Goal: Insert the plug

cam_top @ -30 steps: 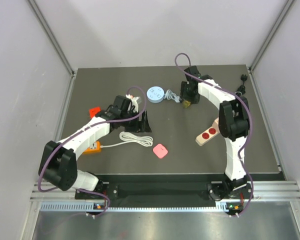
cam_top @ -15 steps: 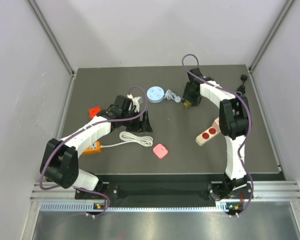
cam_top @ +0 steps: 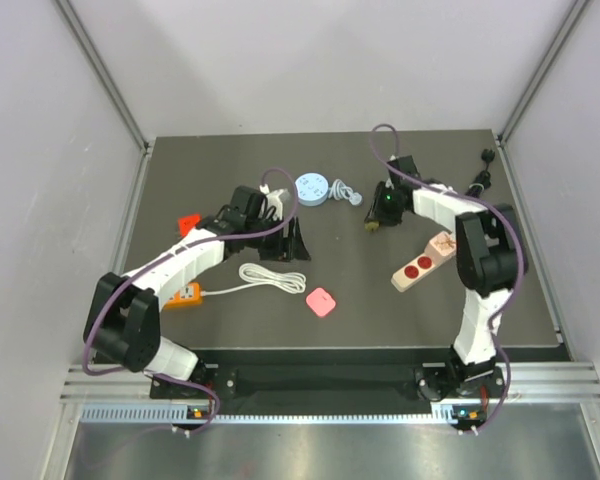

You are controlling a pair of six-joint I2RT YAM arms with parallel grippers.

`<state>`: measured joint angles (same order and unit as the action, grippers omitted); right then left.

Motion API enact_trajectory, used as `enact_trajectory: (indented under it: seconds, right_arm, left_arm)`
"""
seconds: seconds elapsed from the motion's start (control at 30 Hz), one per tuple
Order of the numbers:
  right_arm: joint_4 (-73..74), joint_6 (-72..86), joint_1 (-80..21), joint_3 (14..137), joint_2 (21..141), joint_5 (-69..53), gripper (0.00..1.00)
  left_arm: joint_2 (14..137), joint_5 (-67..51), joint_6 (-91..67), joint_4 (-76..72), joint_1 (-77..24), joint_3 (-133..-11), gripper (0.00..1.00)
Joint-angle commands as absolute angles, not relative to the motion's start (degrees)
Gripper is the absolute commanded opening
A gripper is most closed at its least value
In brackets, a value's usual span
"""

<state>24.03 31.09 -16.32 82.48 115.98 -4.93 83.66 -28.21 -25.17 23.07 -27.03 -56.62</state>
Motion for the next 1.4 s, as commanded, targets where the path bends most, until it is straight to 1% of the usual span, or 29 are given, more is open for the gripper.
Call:
enact_trajectory:
  seconds: [0.0,0.03,0.07,0.1,0.13,0.17,0.2,0.27,0.3,0.4,0.5,0.63,0.7,0.73,0.8,0.87,0.93,0.97,1.0,1.03,1.07,1.13,1.17,1.2,1.23,1.27,1.37]
  right_arm:
    - [13.4,27.1,-18.4,72.4,99.8,-18.0,0.0]
    - [10.6,27.2,-18.8,69.7,96.9,-22.7,0.0]
    - [4.1,29.6,-18.9,66.9,94.2,-25.4,0.0]
    - [-1.6,31.9,-19.0,61.1,91.5,-28.3,0.0]
    - [-7.2,34.8,-19.0,57.9,86.7,-31.3,0.0]
    - [-13.5,41.9,-19.2,51.6,84.6,-36.5,0.0]
    - [-27.5,45.7,-19.9,48.7,80.9,-38.0,0.0]
    - [-37.5,52.3,-21.5,43.5,78.0,-38.2,0.0]
    - [-41.4,53.3,-23.6,43.2,76.1,-38.0,0.0]
    - [-43.1,55.2,-27.8,44.0,74.9,-37.5,0.0]
    - [-48.5,57.7,-30.8,43.9,74.8,-36.7,0.0]
    - [-57.0,61.2,-34.3,44.1,76.7,-36.3,0.0]
    - [-59.0,62.6,-35.8,44.1,77.5,-35.7,0.0]
    - [-59.9,62.8,-36.2,44.0,77.7,-35.3,0.0]
    - [-61.1,63.4,-37.3,44.3,78.3,-34.9,0.0]
    - [-60.8,63.5,-37.8,44.6,78.7,-35.0,0.0]
    - [-60.8,63.7,-38.0,44.3,79.0,-35.0,0.01]
    - [-60.8,63.9,-38.0,44.0,79.0,-35.1,0.05]
    - [-60.3,63.9,-38.0,43.9,78.8,-35.3,0.1]
    - [-59.1,63.5,-38.0,44.2,78.7,-36.6,0.15]
    - [-57.4,61.9,-37.8,45.3,78.7,-37.4,0.27]
    - [-49.6,57.8,-37.5,46.8,78.0,-39.5,0.38]
    - [-46.9,56.1,-37.3,48.4,77.8,-40.4,0.48]
    - [-40.8,54.5,-37.1,49.3,77.3,-41.3,0.53]
    - [-38.3,53.0,-36.9,50.1,77.0,-42.5,0.58]
    - [-35.7,50.1,-36.5,51.8,76.6,-43.4,0.62]
    - [-27.1,44.9,-35.4,54.4,75.7,-45.8,0.62]
  left_arm:
    - [82.5,-33.4,-27.2,17.1,-26.3,-60.8,0.72]
    - [82.2,-35.0,-28.1,15.8,-25.4,-60.7,0.66]
    - [81.9,-40.0,-29.3,12.3,-24.8,-60.4,0.64]
    - [81.7,-42.6,-30.8,9.2,-24.2,-59.8,0.63]
    - [81.0,-45.3,-34.3,6.2,-23.1,-59.0,0.61]
    - [80.7,-48.7,-36.2,3.3,-22.8,-57.5,0.61]
    - [80.4,-50.0,-38.9,-2.0,-22.5,-57.0,0.6]
    - [79.5,-51.4,-40.3,-4.6,-22.3,-56.6,0.6]
    - [79.0,-51.9,-41.3,-6.3,-22.3,-56.6,0.6]
    - [77.3,-53.0,-43.8,-10.7,-22.2,-56.1,0.63]
    - [75.7,-53.4,-46.0,-13.1,-22.3,-55.5,0.64]
    - [73.6,-53.0,-46.8,-14.8,-22.3,-54.2,0.64]
    - [73.0,-53.3,-47.6,-15.5,-22.2,-54.1,0.62]
    - [72.5,-53.5,-48.0,-16.0,-22.2,-53.8,0.59]
    - [72.1,-53.9,-49.0,-17.2,-22.2,-53.7,0.55]
    - [71.1,-54.2,-50.0,-19.2,-22.3,-53.4,0.45]
    - [70.5,-54.6,-51.1,-20.2,-22.3,-53.2,0.28]
    - [70.4,-55.1,-51.3,-20.4,-22.3,-53.3,0.11]
    - [70.2,-55.2,-51.2,-20.3,-22.2,-53.3,0.0]
    - [70.1,-55.4,-51.2,-19.9,-22.2,-53.3,0.0]
    - [70.1,-55.5,-51.2,-19.5,-22.3,-53.3,0.0]
    - [69.9,-56.5,-50.1,-18.3,-22.3,-53.3,0.0]
    - [69.8,-57.0,-49.6,-17.7,-22.2,-53.3,0.0]
    - [69.5,-58.4,-48.4,-16.1,-22.3,-53.3,0.0]
    - [69.3,-59.0,-47.6,-15.4,-22.2,-53.3,0.0]
    - [69.1,-59.6,-46.8,-14.2,-22.2,-53.2,0.0]
    - [68.5,-61.6,-42.0,-8.2,-22.3,-53.4,0.0]
